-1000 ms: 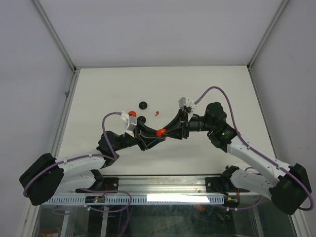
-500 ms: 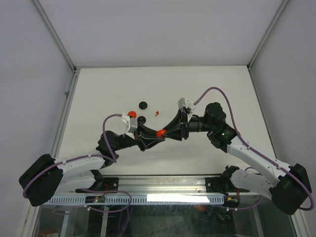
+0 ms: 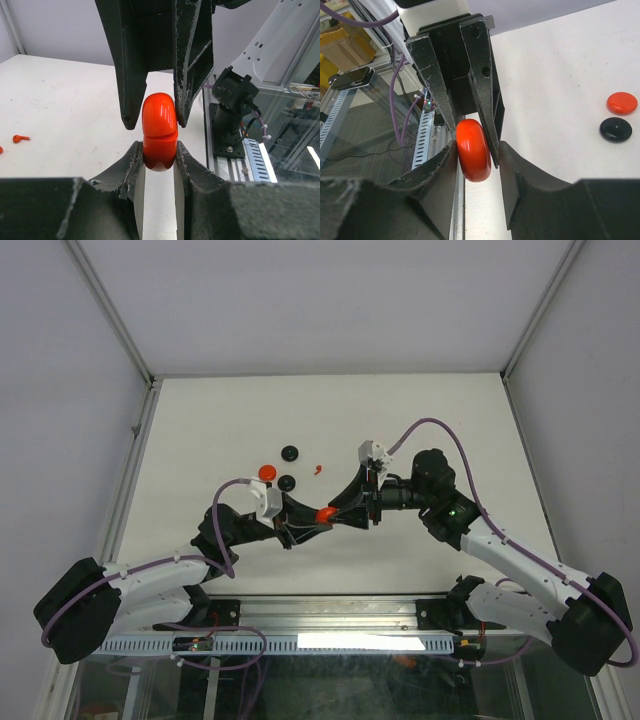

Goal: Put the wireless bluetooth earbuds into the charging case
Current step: Pick up the charging case at the center of the board, then open the charging case.

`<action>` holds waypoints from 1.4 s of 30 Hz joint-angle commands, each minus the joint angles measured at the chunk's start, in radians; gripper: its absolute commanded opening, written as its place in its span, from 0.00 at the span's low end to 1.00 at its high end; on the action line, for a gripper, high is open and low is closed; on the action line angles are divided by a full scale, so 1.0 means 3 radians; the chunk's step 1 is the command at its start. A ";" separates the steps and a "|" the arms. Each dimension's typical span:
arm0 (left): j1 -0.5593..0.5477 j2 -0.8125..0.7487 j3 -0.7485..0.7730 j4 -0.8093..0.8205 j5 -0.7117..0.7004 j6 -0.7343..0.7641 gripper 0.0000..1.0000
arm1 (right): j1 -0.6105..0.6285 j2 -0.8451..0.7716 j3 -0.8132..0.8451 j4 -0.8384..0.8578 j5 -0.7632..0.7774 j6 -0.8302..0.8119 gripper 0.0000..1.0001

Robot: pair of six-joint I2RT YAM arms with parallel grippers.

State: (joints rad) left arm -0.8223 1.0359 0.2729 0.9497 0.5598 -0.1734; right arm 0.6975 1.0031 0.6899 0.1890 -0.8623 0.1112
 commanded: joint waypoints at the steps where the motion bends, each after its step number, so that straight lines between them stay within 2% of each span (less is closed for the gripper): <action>1: -0.0010 -0.0123 0.0021 0.0111 0.0366 0.0153 0.00 | -0.0049 -0.0038 0.0132 0.0063 0.0298 -0.0054 0.40; 18: -0.0013 -0.0119 -0.0042 0.0111 0.0272 0.0196 0.00 | -0.0167 0.0056 0.0156 0.0005 0.0316 0.0054 0.42; 24: 0.0010 -0.0129 -0.0162 0.0045 -0.0450 0.0134 0.00 | -0.0170 0.0027 0.0201 -0.0100 0.0392 0.0025 0.50; 27: 0.0170 -0.0116 -0.0205 -0.0048 -0.0685 0.0019 0.00 | -0.0175 0.0054 0.0270 -0.0269 0.0607 -0.0030 0.53; 32: 0.0583 -0.0016 -0.0383 0.0135 -0.0725 -0.0254 0.00 | -0.0177 0.0200 0.0385 -0.0551 0.1095 -0.0099 0.54; 39: 0.0780 0.0091 -0.0511 0.0197 -0.0732 -0.0163 0.00 | -0.0174 0.0619 0.0593 -0.1087 0.1876 -0.0277 0.54; 42: 0.0865 0.0094 -0.0552 0.0205 -0.0771 -0.0065 0.00 | -0.0176 0.0883 0.0690 -0.1164 0.2039 -0.0281 0.54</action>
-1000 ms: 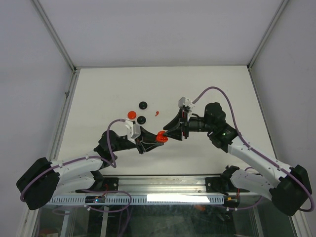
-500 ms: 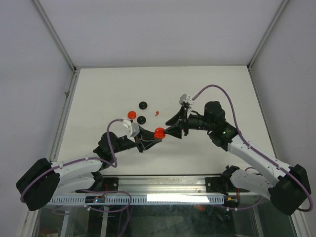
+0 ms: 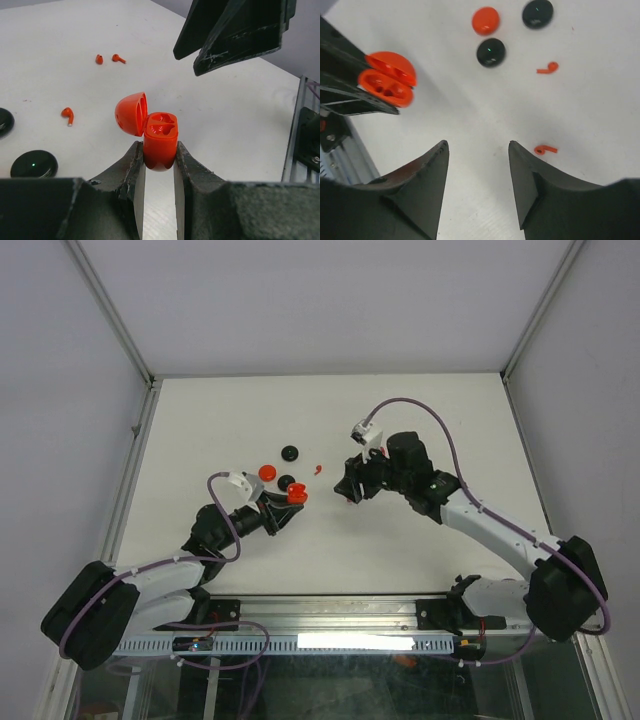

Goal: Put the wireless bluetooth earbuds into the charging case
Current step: Pick up the earbud from the center of the board.

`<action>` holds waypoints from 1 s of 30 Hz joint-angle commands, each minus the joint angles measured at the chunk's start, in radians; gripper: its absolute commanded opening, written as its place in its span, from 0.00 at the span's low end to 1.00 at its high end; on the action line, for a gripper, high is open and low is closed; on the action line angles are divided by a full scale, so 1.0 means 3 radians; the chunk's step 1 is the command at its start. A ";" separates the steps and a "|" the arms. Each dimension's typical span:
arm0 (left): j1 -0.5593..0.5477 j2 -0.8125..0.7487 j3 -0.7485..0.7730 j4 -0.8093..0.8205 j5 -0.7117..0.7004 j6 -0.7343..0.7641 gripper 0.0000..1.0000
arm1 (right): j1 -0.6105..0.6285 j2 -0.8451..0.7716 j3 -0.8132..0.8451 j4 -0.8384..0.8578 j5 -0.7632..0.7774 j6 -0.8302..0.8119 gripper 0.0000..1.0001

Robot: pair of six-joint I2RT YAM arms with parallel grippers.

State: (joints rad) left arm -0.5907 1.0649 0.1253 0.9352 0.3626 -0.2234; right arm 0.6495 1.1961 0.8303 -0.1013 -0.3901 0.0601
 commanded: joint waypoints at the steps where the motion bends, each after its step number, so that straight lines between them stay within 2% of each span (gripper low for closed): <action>1: 0.0123 0.0005 -0.0075 0.0261 -0.0133 0.0120 0.00 | -0.0017 0.0326 0.0255 -0.0190 0.0500 -0.0089 0.54; 10: 0.0174 0.0167 -0.0081 0.0329 -0.0178 0.0114 0.00 | -0.0002 0.1371 0.0672 0.0310 0.0914 0.0160 0.51; 17: 0.0175 0.0181 -0.0070 0.0288 -0.0204 0.0129 0.00 | 0.0049 0.2112 0.1256 0.0363 0.1097 0.0122 0.48; 22: 0.0176 0.0173 -0.0016 0.0144 -0.0228 0.0134 0.00 | 0.0074 0.2503 0.1572 0.0302 0.1190 0.0092 0.45; 30: 0.0174 0.0178 -0.0004 0.0120 -0.0215 0.0122 0.00 | 0.0137 0.2804 0.1847 0.0141 0.1284 0.0040 0.43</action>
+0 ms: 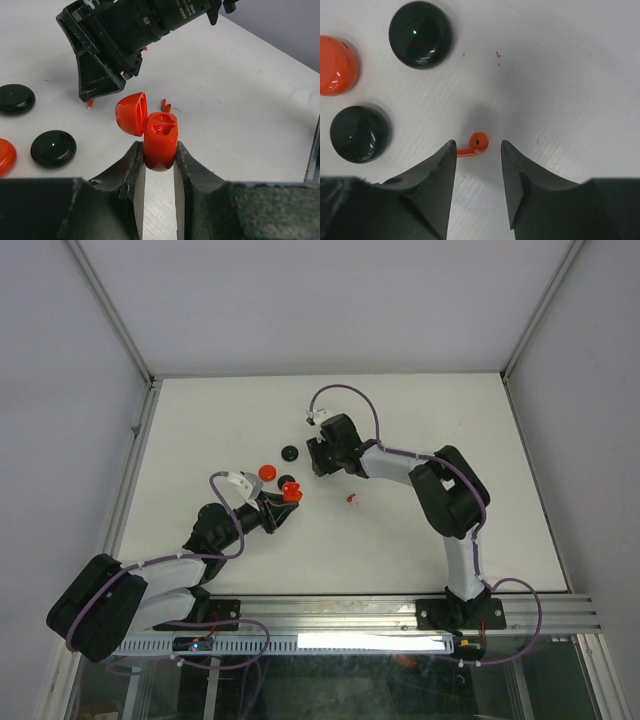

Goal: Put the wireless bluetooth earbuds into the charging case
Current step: Pick up the earbud from the center of the board.

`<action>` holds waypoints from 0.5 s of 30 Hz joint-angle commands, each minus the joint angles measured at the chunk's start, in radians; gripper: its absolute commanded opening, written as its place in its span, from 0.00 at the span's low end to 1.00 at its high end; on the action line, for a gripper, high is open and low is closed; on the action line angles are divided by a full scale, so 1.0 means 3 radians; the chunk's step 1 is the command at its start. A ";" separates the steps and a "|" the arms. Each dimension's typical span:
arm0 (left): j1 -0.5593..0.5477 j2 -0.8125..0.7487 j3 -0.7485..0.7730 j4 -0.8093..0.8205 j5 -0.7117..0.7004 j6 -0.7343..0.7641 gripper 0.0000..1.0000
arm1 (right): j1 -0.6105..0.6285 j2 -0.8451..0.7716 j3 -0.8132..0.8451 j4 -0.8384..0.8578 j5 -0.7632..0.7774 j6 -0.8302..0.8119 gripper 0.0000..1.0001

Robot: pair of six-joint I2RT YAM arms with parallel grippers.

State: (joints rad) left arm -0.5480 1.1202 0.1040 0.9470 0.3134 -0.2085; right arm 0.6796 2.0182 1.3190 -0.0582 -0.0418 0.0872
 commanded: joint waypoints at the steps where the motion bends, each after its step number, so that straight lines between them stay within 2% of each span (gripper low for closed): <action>1: 0.0032 -0.0003 0.0071 0.0075 -0.0040 0.0071 0.00 | 0.0044 0.0087 0.0236 -0.0024 0.0137 -0.0061 0.43; 9: 0.0034 -0.0001 0.0083 0.0051 -0.0019 0.0067 0.00 | 0.0089 0.0291 0.0379 -0.0331 0.0326 -0.0187 0.37; 15: 0.0035 -0.0006 0.0088 0.0042 -0.0010 0.0068 0.00 | 0.0134 0.0393 0.0458 -0.0652 0.0449 -0.0239 0.36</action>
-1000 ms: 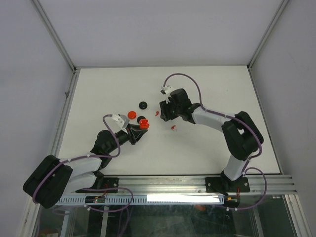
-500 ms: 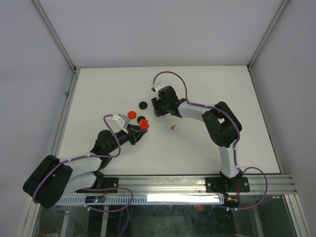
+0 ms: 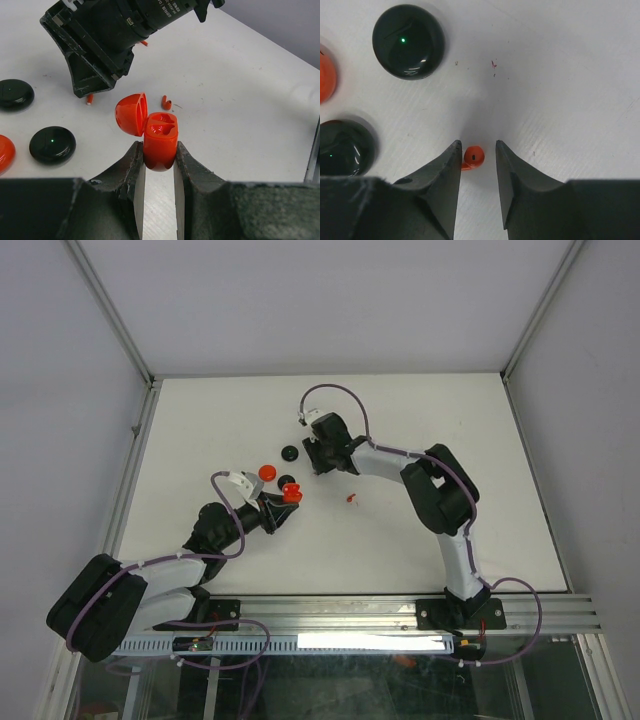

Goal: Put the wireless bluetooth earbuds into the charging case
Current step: Pick up the earbud from the center of the board.

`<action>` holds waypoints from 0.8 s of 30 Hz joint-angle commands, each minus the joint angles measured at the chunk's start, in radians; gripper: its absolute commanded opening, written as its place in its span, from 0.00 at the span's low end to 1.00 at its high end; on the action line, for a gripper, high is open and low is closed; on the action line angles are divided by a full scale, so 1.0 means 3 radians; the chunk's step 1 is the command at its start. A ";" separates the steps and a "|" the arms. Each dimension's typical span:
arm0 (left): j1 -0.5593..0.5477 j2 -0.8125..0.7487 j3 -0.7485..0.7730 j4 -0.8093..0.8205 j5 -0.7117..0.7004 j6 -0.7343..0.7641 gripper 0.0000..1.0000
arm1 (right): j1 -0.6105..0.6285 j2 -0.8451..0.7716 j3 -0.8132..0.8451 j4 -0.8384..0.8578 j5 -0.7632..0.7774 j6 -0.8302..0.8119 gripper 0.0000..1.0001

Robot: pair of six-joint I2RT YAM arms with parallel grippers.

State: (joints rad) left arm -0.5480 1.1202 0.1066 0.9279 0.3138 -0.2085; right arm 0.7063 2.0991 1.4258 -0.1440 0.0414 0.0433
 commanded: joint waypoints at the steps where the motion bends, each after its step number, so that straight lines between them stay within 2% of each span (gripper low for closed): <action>1: 0.0034 -0.0008 0.0079 0.0104 -0.0008 0.0067 0.00 | 0.0059 0.0147 0.0129 -0.0435 0.0218 -0.0113 0.35; 7: 0.0032 -0.0013 0.0088 0.0088 0.0008 0.0057 0.00 | 0.0138 0.0137 0.0131 -0.0740 0.0342 -0.0183 0.24; 12: 0.0036 -0.0012 0.0095 0.0083 0.0042 0.0050 0.00 | 0.0214 0.0033 0.0048 -0.0995 0.0388 -0.0206 0.23; 18: 0.0032 -0.0007 0.0100 0.0074 0.0057 0.0047 0.00 | 0.0300 -0.0291 -0.0235 -0.1252 0.0375 -0.0169 0.22; 24: 0.0032 0.0075 0.0109 0.0172 0.0152 0.0015 0.00 | 0.0364 -0.0832 -0.0636 -0.1149 0.0544 -0.0083 0.16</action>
State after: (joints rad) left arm -0.5480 1.1275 0.1116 0.9119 0.3225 -0.2089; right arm 0.8024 1.9518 1.3079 -0.4015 0.1581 0.0086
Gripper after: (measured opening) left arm 0.230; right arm 0.208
